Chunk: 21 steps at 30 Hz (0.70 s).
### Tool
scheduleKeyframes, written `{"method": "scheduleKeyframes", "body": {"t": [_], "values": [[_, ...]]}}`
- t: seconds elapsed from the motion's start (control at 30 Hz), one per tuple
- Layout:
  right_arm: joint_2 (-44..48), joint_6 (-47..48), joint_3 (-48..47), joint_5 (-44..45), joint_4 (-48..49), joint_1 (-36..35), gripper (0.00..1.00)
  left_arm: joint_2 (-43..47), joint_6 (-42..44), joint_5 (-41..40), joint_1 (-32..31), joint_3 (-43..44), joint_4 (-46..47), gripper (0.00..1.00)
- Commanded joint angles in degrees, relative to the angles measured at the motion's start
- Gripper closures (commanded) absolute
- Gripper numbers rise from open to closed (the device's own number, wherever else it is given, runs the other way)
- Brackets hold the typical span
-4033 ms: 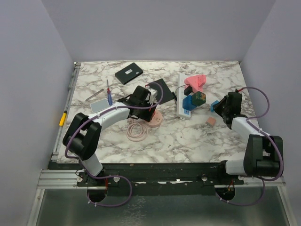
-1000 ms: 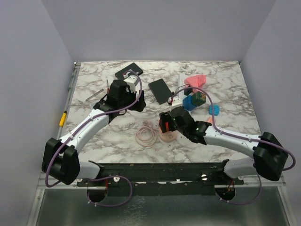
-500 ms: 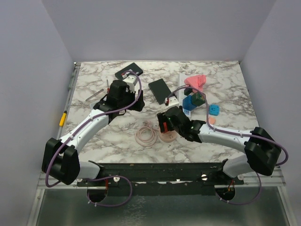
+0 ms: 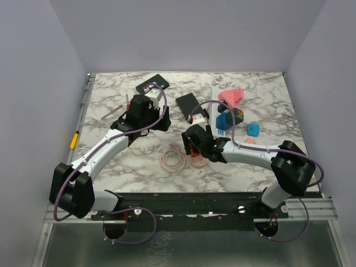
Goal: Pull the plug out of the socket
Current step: Pick up the socket from the center of the board.
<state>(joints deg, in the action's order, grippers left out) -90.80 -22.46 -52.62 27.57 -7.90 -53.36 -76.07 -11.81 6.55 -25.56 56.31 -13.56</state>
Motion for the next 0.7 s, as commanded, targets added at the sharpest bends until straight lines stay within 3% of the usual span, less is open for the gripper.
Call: {"method": "scheduleKeyframes", "body": {"t": [0.0,0.13,0.47,0.67], "values": [[-1.92,-2.96,-1.55,3.99,-4.31,-0.72,0.19,0.57,-0.59,-1.87,-0.06,-0.94,0.2,0.18],[-1.37,-3.64,-0.68,3.46,-4.33,-0.69,0.23,0.35,-0.67,-1.97,-0.01,-0.94,0.25,0.18],[0.62,-10.27,-0.65,5.9,-0.43,-0.69,0.49,3.37,-3.0,-2.96,0.0,-2.7,3.24,0.18],[0.56,-11.6,-2.73,7.01,5.76,-0.69,0.73,4.08,-4.54,-0.03,-0.03,-3.41,4.75,0.18]]}}
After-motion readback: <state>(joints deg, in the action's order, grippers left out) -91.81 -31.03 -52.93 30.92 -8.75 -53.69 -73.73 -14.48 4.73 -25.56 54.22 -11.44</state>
